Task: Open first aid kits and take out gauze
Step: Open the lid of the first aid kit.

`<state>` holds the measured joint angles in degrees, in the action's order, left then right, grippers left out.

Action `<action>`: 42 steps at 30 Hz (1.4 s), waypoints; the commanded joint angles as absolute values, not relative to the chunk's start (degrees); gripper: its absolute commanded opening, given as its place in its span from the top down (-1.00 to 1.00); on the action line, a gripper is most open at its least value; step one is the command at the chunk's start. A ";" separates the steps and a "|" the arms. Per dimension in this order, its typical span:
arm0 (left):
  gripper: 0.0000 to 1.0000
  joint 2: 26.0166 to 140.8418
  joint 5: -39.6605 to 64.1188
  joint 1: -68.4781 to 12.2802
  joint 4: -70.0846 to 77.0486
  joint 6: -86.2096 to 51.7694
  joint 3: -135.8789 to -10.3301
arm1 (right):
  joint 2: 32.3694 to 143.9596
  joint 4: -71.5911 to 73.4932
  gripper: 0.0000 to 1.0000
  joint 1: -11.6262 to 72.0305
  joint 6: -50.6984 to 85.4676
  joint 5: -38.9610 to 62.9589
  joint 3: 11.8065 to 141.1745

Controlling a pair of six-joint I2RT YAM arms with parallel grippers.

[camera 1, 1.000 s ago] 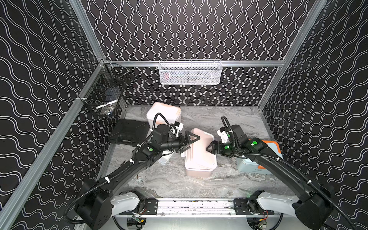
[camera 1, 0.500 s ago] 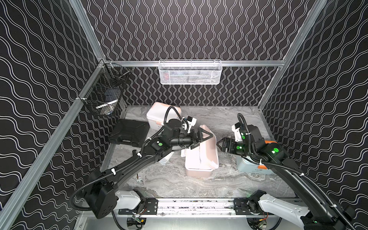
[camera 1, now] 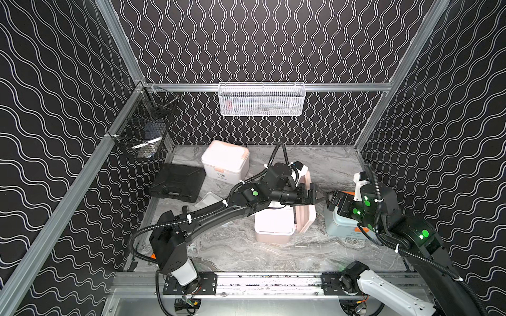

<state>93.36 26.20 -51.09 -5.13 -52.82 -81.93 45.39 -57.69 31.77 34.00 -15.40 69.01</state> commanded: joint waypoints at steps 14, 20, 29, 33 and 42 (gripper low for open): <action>-0.98 80.13 11.07 -46.17 -31.38 -33.22 -81.28 | 48.27 -56.80 -0.98 31.73 32.66 -12.60 71.35; -0.98 75.53 -4.41 -43.06 -41.60 -28.84 -73.99 | 49.83 -56.46 -0.97 31.73 30.70 -9.58 72.79; -0.98 79.34 -7.12 -40.74 -39.17 -28.30 -66.60 | 53.05 -57.47 -0.96 31.73 29.42 -6.80 75.18; -0.98 81.94 -7.43 -40.12 -37.40 -28.45 -64.83 | 53.80 -58.44 -0.96 31.73 29.10 -6.09 75.98; -0.98 78.72 -7.08 -38.88 -35.42 -31.69 -57.44 | 54.84 -58.97 -0.95 31.73 28.66 -4.11 75.17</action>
<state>80.47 -6.15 -39.07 -36.27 -30.33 -58.48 54.63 -58.28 31.75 29.08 -5.19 75.48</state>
